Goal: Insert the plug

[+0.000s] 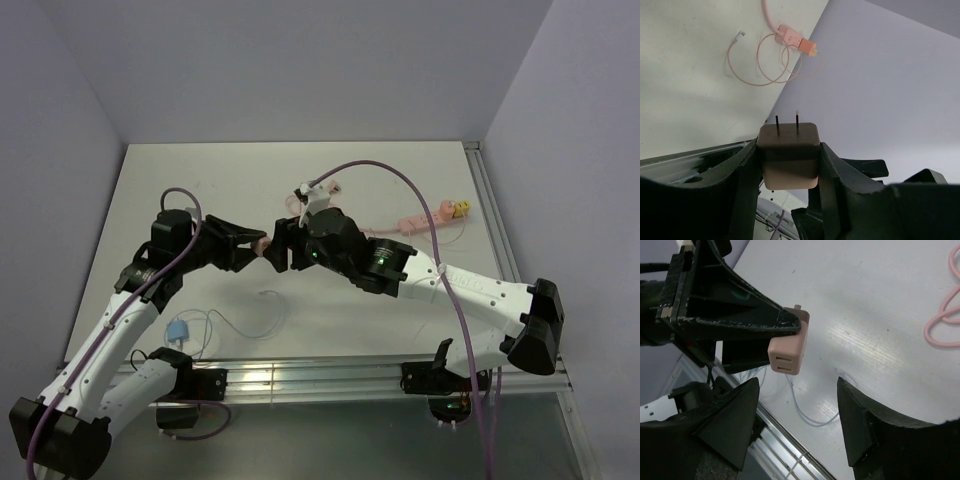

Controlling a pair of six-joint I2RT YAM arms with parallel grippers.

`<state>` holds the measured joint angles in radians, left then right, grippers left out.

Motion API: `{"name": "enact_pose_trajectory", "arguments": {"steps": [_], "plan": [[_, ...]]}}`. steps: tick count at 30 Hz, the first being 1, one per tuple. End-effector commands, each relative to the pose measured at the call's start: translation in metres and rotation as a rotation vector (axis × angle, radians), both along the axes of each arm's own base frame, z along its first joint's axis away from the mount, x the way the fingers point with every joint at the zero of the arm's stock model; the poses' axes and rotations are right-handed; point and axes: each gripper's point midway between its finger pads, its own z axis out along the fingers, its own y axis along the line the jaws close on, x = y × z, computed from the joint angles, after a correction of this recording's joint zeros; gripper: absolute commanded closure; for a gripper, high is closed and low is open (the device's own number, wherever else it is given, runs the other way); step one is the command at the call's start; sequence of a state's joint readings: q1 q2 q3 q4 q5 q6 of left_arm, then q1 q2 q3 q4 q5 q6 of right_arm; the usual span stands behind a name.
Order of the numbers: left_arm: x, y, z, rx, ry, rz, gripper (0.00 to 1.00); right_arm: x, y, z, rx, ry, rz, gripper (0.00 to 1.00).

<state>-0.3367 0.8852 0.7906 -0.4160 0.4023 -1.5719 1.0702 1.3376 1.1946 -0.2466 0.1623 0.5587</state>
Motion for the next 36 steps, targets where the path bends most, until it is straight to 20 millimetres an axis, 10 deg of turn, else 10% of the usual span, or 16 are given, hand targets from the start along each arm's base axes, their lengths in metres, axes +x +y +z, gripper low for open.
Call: {"name": "enact_pose_trajectory", "arguments": {"steps": [1, 22, 25, 26, 28, 30, 34, 36], "plan": [[0.001, -0.001, 0.023, -0.049, -0.038, 0.025, 1.00, 0.016, 0.005, 0.036, 0.065, -0.069, -0.078, 0.30], [-0.001, -0.018, 0.026, -0.056, -0.059, -0.010, 1.00, 0.017, 0.024, 0.011, 0.019, -0.036, -0.035, 0.50], [-0.001, -0.022, 0.028, -0.048, -0.080, -0.025, 1.00, 0.015, 0.028, 0.006, 0.003, -0.020, -0.019, 0.73], [0.000, -0.022, 0.030, -0.044, -0.093, -0.028, 1.00, 0.015, 0.029, 0.005, 0.002, -0.016, -0.015, 0.94], [0.003, -0.021, 0.034, -0.010, -0.142, -0.036, 0.97, 0.014, 0.027, 0.002, -0.006, -0.004, -0.017, 1.00], [0.005, -0.018, 0.035, 0.034, -0.182, -0.034, 0.82, 0.013, 0.023, 0.004, 0.008, 0.012, -0.022, 1.00], [0.011, -0.005, 0.036, 0.259, -0.401, -0.089, 0.09, 0.006, 0.007, 0.006, 0.059, 0.093, 0.011, 1.00], [0.011, 0.004, 0.036, 0.346, -0.494, -0.095, 0.00, 0.004, -0.008, 0.006, 0.090, 0.150, 0.053, 1.00]]}}
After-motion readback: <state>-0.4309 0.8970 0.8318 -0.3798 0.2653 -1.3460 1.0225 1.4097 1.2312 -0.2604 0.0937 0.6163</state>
